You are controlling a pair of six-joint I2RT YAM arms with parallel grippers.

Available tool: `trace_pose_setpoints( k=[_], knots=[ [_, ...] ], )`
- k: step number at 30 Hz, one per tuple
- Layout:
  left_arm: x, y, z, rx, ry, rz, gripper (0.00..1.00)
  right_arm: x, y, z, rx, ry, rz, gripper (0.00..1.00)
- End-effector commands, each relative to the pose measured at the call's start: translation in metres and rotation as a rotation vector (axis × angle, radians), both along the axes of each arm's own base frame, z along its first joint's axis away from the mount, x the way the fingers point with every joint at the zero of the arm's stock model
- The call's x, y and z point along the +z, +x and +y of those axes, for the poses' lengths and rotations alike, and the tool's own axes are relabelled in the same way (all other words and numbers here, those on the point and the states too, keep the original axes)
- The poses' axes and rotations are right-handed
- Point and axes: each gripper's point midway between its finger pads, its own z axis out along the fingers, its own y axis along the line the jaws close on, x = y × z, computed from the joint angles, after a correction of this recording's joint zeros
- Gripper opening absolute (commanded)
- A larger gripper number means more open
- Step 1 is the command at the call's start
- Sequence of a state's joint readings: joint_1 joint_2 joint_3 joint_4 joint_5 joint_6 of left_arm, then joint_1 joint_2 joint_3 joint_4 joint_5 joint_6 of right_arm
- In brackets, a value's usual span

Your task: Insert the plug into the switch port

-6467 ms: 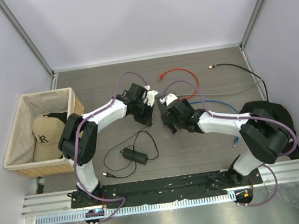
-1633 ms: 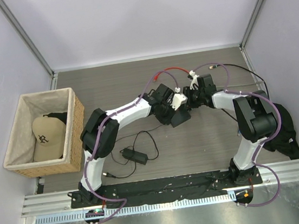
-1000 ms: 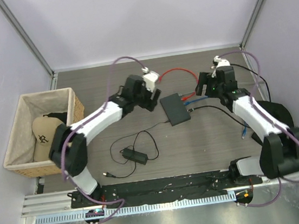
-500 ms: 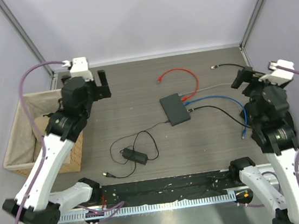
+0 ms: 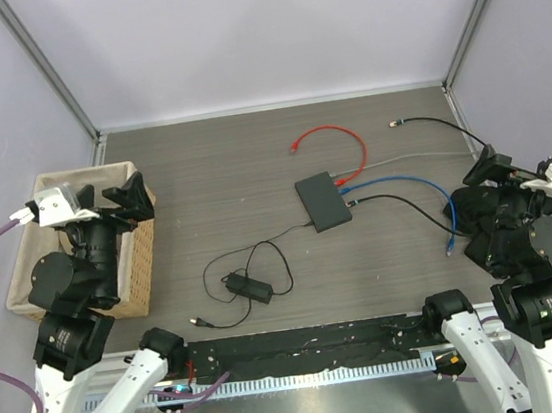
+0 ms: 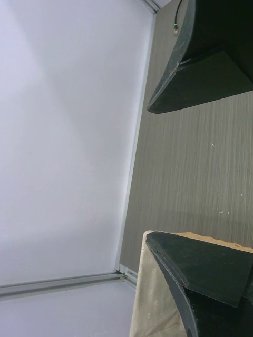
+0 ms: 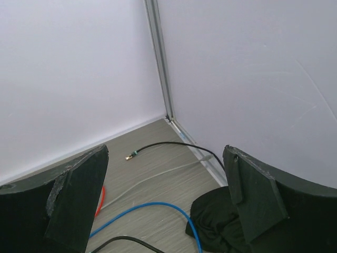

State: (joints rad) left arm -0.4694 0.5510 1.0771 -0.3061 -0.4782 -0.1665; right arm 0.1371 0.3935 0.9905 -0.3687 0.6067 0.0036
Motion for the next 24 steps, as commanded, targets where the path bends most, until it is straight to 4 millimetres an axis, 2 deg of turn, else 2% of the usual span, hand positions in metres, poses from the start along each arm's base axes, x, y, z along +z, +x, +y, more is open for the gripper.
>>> trace_pose_setpoints(
  k=[1, 10, 24],
  knots=[
    [0.006, 0.002, 0.006, 0.038, 0.007, -0.013, 1.0, 0.007, -0.011, -0.008, -0.041, -0.035, -0.009, 1.0],
    [-0.006, 0.006, 0.008, 0.059, 0.016, 0.014, 1.0, 0.009, -0.007, -0.006, -0.029, -0.068, -0.016, 1.0],
    [-0.001, 0.006, 0.011, 0.079, 0.017, 0.001, 1.0, 0.018, -0.016, -0.01, -0.055, -0.079, -0.049, 1.0]
  ],
)
